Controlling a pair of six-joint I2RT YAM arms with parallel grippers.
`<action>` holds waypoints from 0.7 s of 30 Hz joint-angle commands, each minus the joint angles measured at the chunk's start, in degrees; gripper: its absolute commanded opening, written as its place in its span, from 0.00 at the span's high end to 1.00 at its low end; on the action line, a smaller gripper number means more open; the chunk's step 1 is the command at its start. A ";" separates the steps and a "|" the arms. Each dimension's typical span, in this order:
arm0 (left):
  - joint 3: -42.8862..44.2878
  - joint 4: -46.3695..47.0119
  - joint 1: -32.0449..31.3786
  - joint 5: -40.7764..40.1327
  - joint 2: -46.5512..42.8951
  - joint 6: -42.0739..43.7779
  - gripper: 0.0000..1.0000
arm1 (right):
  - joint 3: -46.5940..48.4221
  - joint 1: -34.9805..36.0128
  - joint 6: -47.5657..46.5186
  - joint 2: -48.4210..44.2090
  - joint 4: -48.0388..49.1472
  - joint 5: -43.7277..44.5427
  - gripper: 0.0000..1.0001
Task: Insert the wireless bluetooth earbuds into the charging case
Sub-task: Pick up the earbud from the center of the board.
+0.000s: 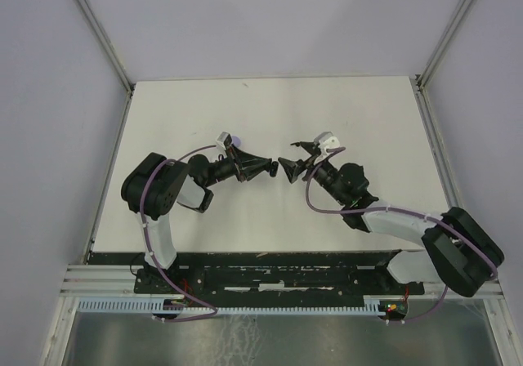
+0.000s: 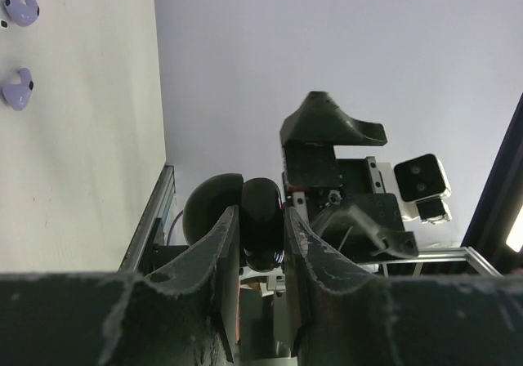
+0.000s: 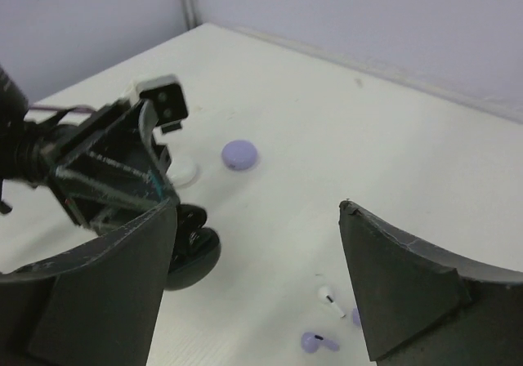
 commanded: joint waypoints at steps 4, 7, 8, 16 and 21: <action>-0.38 11.54 1.05 1.39 -0.90 -0.28 0.97 | 2.91 -1.25 7.70 -11.90 -18.25 29.63 0.06; -1.13 11.51 2.12 1.63 -1.16 0.25 0.97 | 12.28 -3.07 10.53 -9.29 -41.58 34.59 0.10; -1.46 11.56 2.61 1.62 -1.24 0.48 0.97 | 16.53 -3.66 10.86 -6.27 -49.64 34.92 0.10; -3.19 11.58 4.51 2.24 -1.84 1.29 0.97 | 36.02 -4.61 13.98 15.53 -70.77 26.26 0.15; -3.53 11.52 4.82 2.67 -2.85 1.44 0.97 | 44.50 -5.31 14.89 23.16 -72.78 23.19 0.18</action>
